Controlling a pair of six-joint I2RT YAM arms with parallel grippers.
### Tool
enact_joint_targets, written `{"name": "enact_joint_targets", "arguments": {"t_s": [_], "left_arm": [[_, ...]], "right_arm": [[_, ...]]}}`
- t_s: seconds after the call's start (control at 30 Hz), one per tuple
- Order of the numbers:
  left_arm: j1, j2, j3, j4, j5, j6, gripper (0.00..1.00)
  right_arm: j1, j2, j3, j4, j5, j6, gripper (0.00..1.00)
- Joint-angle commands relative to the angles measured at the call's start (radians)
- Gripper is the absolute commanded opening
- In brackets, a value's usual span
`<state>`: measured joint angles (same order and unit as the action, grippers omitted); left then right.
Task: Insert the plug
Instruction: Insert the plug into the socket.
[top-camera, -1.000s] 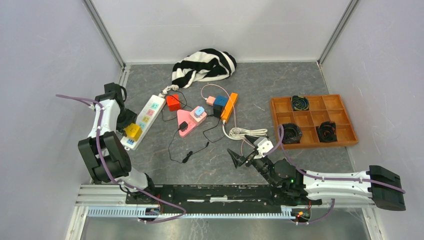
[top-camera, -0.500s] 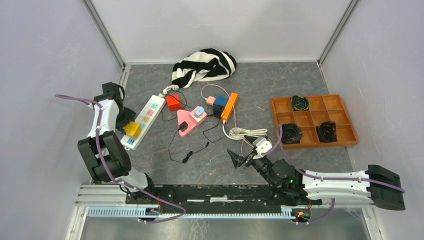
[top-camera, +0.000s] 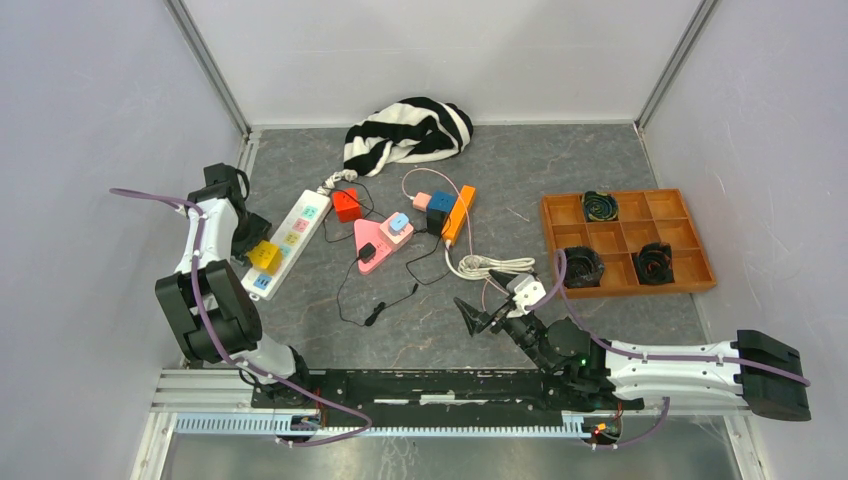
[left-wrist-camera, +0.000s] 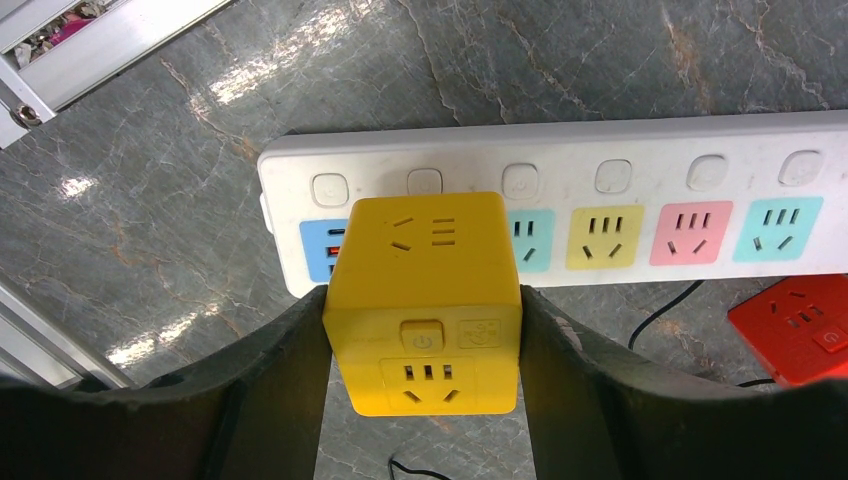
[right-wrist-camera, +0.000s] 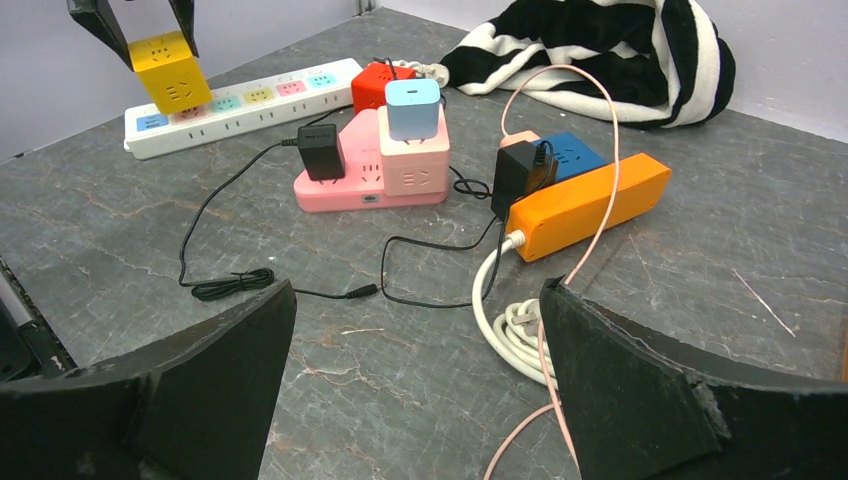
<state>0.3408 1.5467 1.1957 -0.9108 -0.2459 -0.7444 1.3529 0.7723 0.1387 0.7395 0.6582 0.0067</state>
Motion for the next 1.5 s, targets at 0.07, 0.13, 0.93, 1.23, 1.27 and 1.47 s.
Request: {"name": "enact_joint_targets", "arguments": {"t_s": [0.07, 0.13, 0.93, 1.23, 1.27, 1.47], "left_arm": [[0.004, 0.024, -0.010, -0.019, 0.018, -0.043, 0.40], [0.004, 0.016, -0.006, -0.027, 0.014, -0.049, 0.40], [0.002, 0.032, 0.100, -0.113, -0.025, 0.015, 0.36], [0.002, 0.051, 0.045, -0.059, 0.036, 0.028, 0.36], [0.001, 0.050, 0.043, -0.060, 0.033, 0.029, 0.36], [0.002, 0.057, 0.037, -0.070, -0.004, 0.046, 0.35]], "right_arm": [[0.000, -0.014, -0.011, 0.034, 0.020, 0.002, 0.98], [0.000, -0.014, -0.011, 0.034, 0.020, 0.003, 0.98], [0.000, 0.054, 0.011, 0.057, 0.018, -0.015, 0.98], [0.001, 0.049, 0.007, 0.062, 0.011, -0.013, 0.98], [0.000, 0.049, 0.008, 0.061, 0.012, -0.013, 0.98], [0.000, 0.047, 0.006, 0.063, 0.012, -0.011, 0.98]]}}
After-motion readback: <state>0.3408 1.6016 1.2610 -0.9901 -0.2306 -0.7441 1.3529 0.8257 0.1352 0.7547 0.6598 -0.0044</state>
